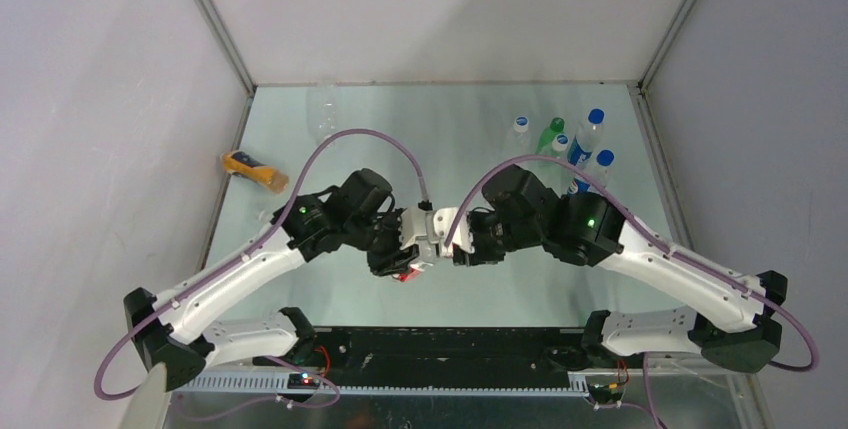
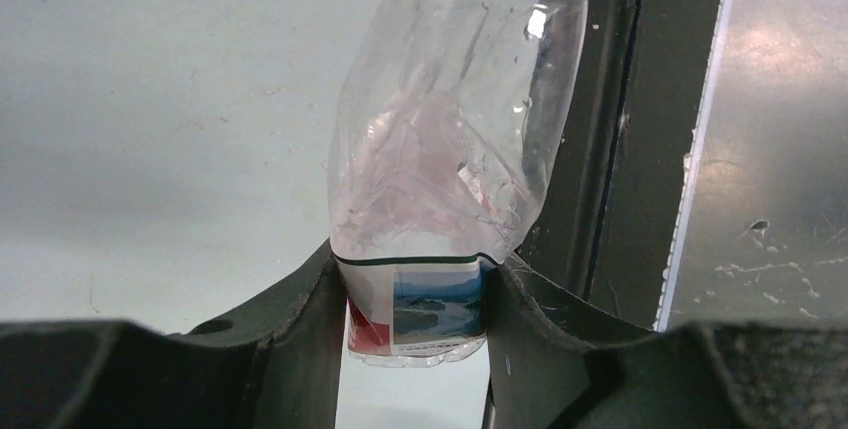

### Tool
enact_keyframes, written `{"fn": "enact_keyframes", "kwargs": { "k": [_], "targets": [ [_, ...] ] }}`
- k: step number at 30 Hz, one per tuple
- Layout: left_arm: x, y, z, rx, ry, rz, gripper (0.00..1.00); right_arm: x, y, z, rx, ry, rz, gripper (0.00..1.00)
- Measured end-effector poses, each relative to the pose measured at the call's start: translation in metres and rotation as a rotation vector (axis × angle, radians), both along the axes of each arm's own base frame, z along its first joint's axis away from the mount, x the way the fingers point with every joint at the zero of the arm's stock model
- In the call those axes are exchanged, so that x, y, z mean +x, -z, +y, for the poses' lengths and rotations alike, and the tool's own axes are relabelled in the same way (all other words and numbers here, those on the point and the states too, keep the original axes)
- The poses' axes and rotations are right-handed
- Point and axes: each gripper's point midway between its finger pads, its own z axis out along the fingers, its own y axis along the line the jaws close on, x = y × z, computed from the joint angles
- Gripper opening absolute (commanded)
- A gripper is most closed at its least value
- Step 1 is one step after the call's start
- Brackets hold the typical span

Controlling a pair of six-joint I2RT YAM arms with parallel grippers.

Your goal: Screw on the bottle caps

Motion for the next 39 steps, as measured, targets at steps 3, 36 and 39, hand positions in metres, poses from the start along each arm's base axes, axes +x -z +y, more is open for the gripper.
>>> {"fn": "enact_keyframes", "kwargs": {
  "k": [3,36,39],
  "targets": [
    [0.006,-0.001,-0.002,-0.017,-0.030,-0.028,0.00,0.005,-0.001,-0.001,0.023,0.061,0.068,0.09],
    [0.072,0.008,-0.011,-0.143,-0.417,-0.390,0.00,0.071,0.009,-0.005,0.324,1.091,1.009,0.12],
    [0.075,0.010,-0.012,-0.152,-0.440,-0.400,0.00,0.072,0.010,-0.003,0.346,1.145,1.073,0.18]
  ]
}}
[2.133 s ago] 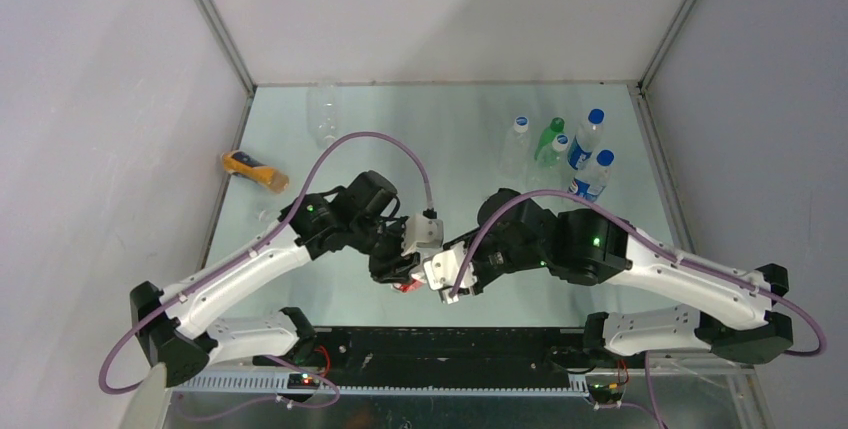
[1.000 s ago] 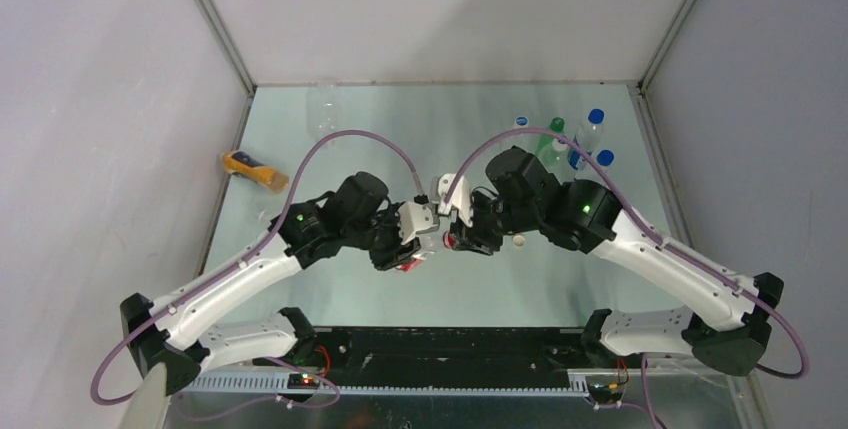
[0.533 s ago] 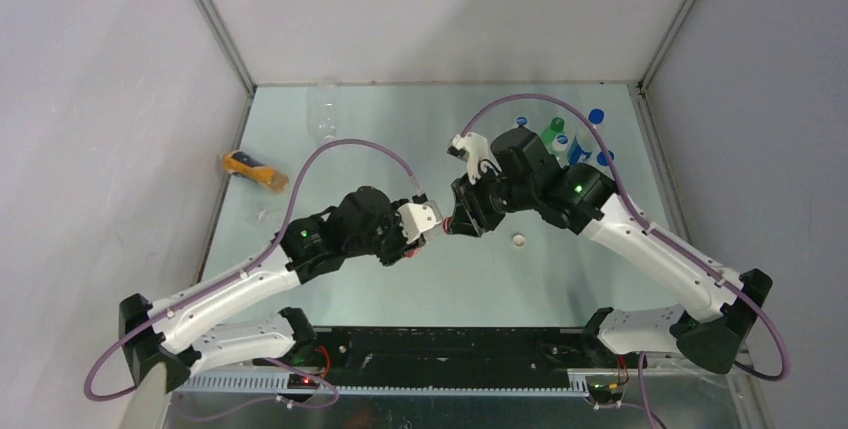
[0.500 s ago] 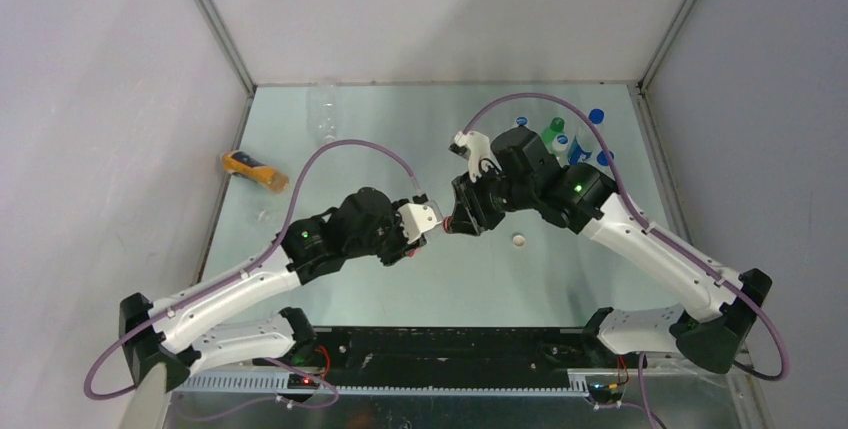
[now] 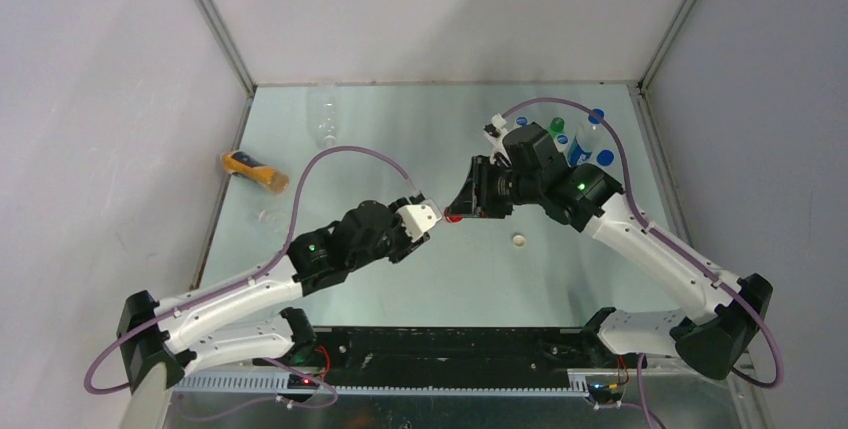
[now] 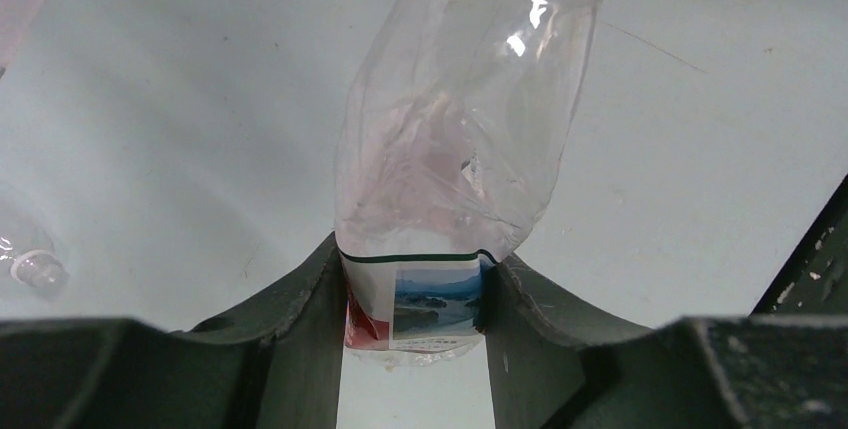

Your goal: Screw on the bottle caps

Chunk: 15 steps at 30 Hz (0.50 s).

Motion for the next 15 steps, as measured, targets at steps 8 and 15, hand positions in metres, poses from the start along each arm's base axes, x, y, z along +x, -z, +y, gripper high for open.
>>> {"fn": "enact_keyframes", "kwargs": {
  "k": [8,15],
  "targets": [
    [0.011,-0.005,-0.003,-0.058,-0.071,-0.027,0.00,0.014,-0.008,0.003,0.045,0.104,0.002,0.64],
    [0.017,-0.007,-0.009,-0.116,-0.124,-0.008,0.00,0.022,-0.035,-0.006,0.066,0.068,-0.208,0.83]
  ]
}}
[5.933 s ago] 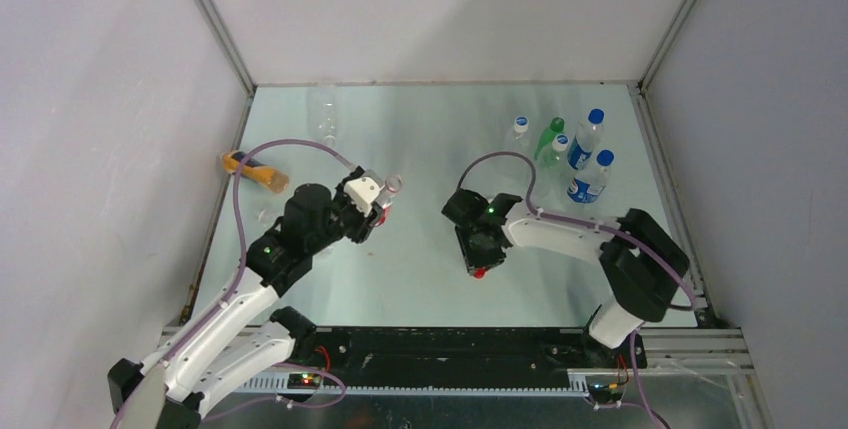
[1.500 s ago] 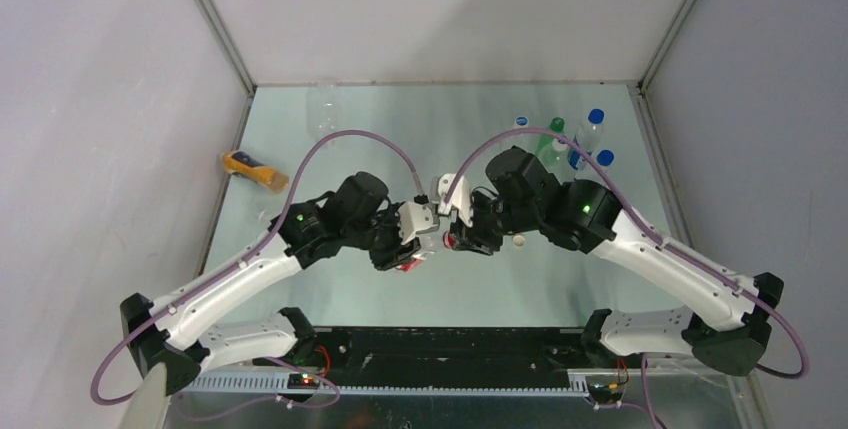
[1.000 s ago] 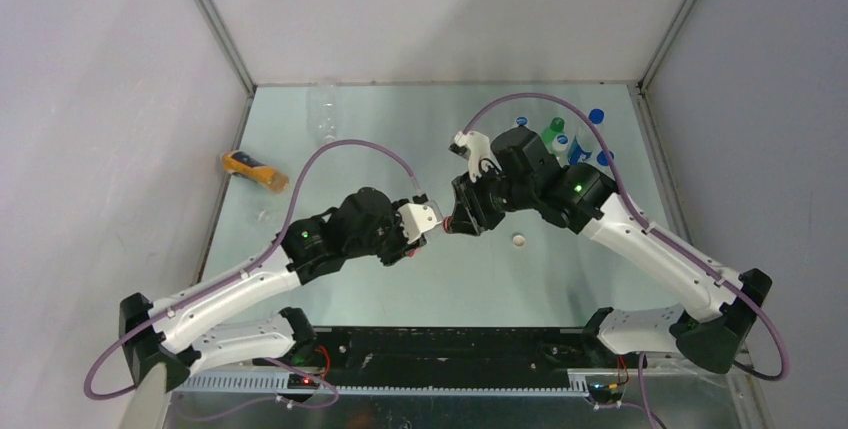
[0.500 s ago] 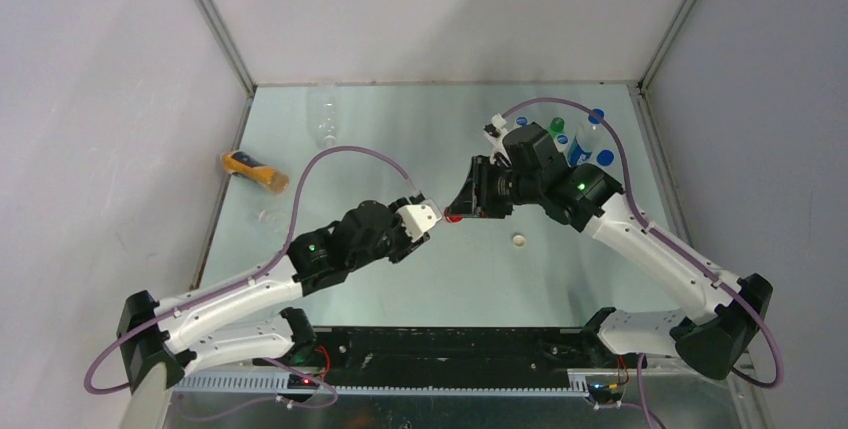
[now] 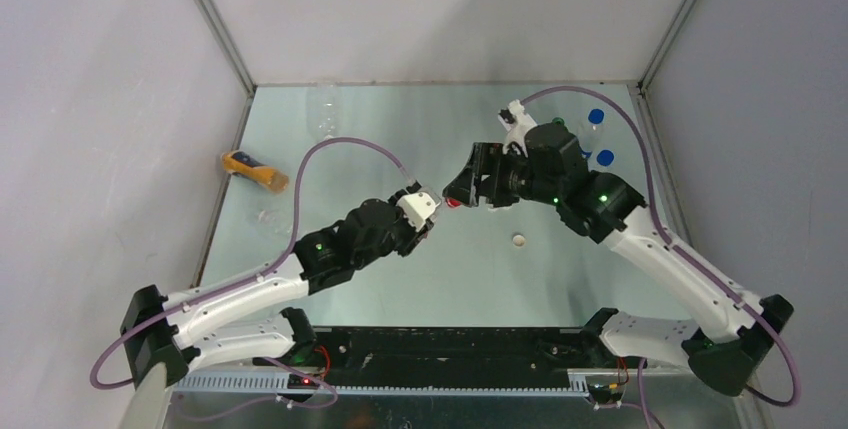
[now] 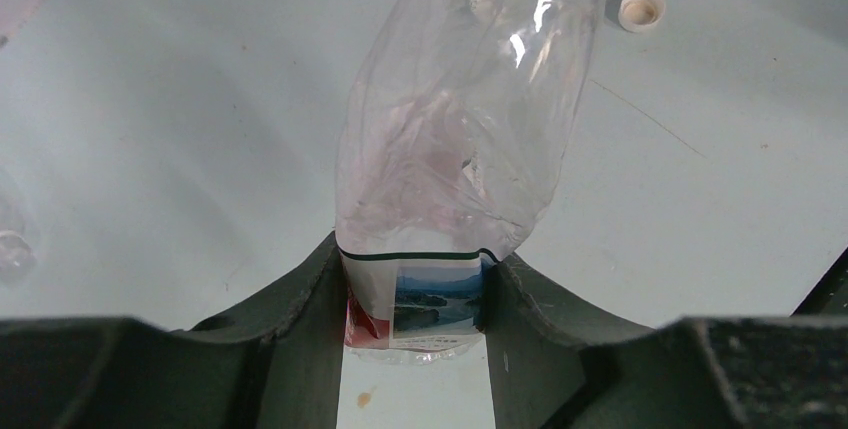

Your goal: Screw on the bottle caps

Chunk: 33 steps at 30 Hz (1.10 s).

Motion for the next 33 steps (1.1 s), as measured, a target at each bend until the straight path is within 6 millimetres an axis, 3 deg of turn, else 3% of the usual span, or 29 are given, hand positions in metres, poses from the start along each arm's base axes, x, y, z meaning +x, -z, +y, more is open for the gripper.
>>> {"fn": "enact_keyframes", "kwargs": {
  "k": [4,10,21,28,33],
  "targets": [
    [0.001,0.007,0.002,-0.008,0.004,0.047,0.00,-0.005,-0.024,-0.011,-0.015,-0.090,-0.194,0.84],
    [-0.013,0.016,-0.001,-0.028,0.123,0.172,0.00,-0.027,-0.040,-0.021,-0.105,-0.353,-0.502,0.80],
    [-0.058,-0.005,-0.023,-0.068,0.427,0.285,0.00,-0.069,-0.040,-0.020,-0.167,-0.778,-0.873,0.62],
    [-0.070,-0.003,-0.025,-0.060,0.494,0.329,0.00,-0.086,-0.021,-0.018,-0.213,-0.917,-0.902,0.49],
    [-0.075,-0.003,-0.025,-0.061,0.515,0.343,0.00,-0.088,-0.012,-0.019,-0.246,-0.947,-0.898,0.46]
  ]
}}
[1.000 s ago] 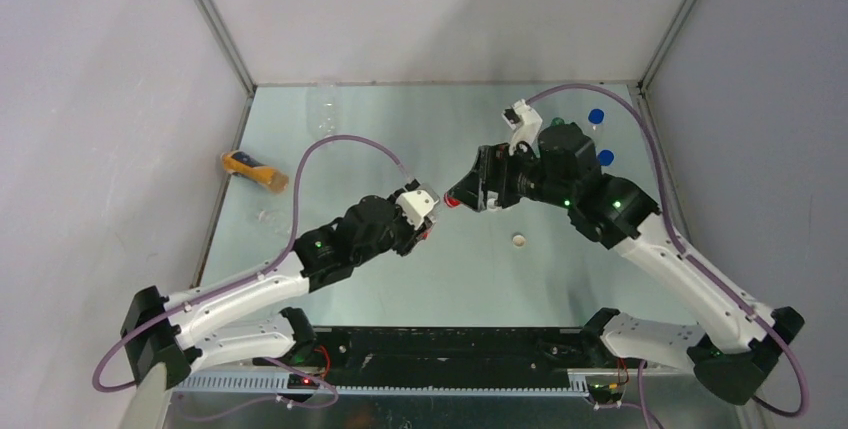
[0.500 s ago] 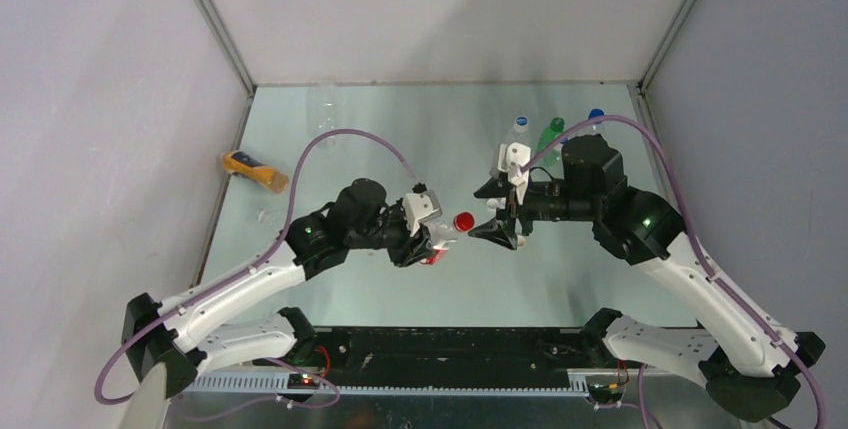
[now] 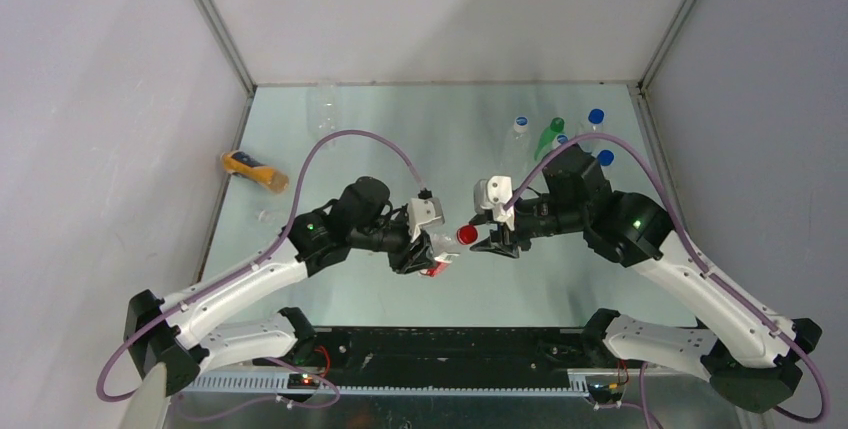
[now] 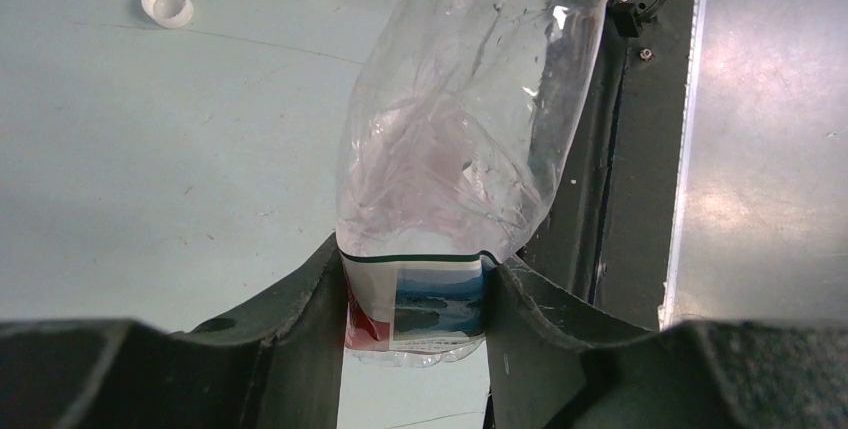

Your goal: Screw on the bottle caps

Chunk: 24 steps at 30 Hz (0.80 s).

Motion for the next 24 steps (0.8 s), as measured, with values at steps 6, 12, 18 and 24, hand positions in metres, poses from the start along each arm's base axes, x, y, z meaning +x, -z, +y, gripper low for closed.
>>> {"fn": "enact_keyframes", "kwargs": {
  "k": [6,12,18,24],
  "targets": [
    [-0.002,-0.002,-0.001,-0.002,0.017,0.004,0.00,0.000,0.005,-0.001,-0.023,0.000,-0.008,0.44],
    [-0.004,0.000,-0.002,0.007,0.033,0.018,0.00,0.002,0.008,0.001,-0.034,-0.005,-0.018,0.37],
    [-0.006,0.005,0.001,0.029,0.039,0.028,0.00,0.003,0.011,0.003,-0.046,-0.006,-0.012,0.31],
    [-0.006,0.008,0.002,0.040,0.035,0.034,0.00,0.005,0.015,0.006,-0.057,-0.006,0.000,0.39]
  ]
}}
